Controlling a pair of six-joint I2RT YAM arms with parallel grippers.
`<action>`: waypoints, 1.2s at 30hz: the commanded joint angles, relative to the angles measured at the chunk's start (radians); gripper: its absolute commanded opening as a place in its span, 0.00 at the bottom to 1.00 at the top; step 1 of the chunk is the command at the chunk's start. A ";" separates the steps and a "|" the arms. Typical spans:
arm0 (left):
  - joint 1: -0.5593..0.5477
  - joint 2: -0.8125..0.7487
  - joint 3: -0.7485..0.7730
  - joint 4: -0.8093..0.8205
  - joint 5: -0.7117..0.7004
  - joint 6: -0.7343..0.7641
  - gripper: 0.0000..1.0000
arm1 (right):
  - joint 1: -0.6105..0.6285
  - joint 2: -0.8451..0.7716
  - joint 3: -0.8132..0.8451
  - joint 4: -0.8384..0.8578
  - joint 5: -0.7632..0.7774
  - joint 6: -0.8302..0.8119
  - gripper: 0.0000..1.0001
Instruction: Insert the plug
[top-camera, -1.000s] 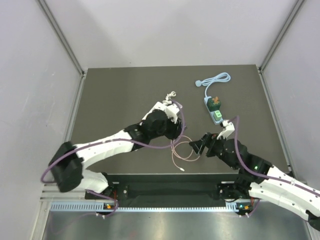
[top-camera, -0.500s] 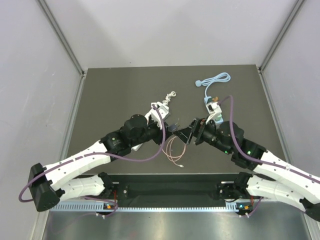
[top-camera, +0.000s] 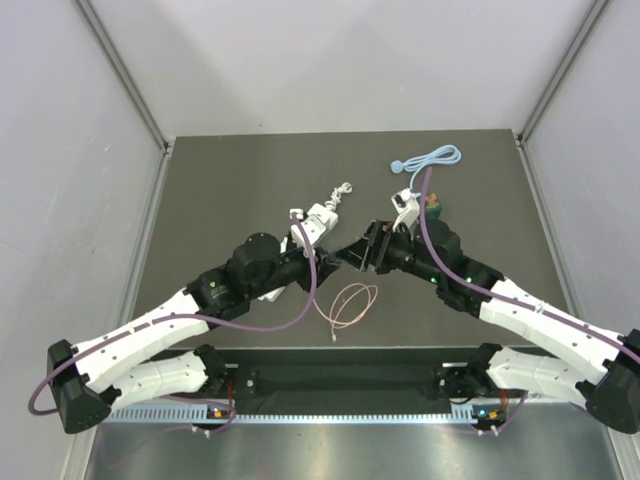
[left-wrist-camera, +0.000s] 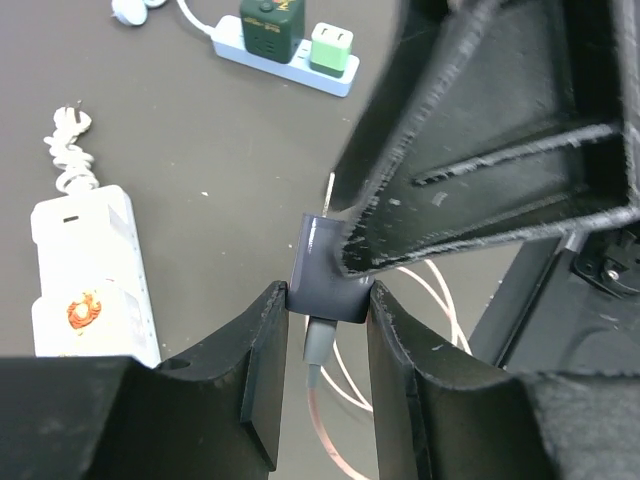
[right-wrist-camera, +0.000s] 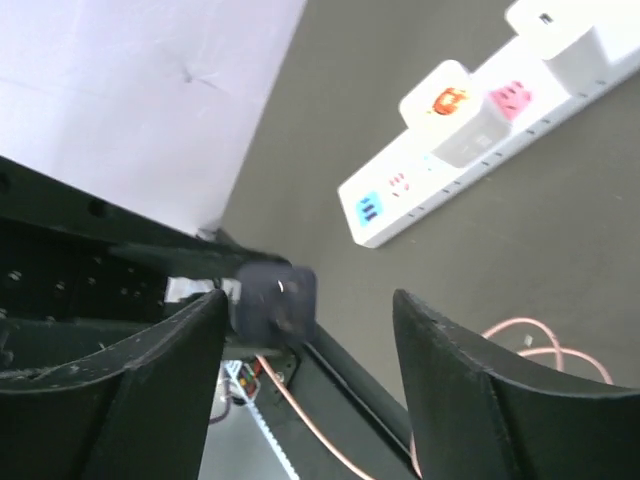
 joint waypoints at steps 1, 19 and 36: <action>-0.003 -0.033 -0.014 0.055 0.045 0.012 0.00 | -0.026 0.019 -0.001 0.184 -0.138 0.049 0.66; -0.003 -0.040 -0.018 0.142 0.050 -0.008 0.41 | -0.095 0.035 -0.196 0.701 -0.369 0.344 0.00; -0.005 -0.063 -0.037 0.244 0.106 -0.056 0.46 | -0.097 0.030 -0.234 0.773 -0.374 0.396 0.00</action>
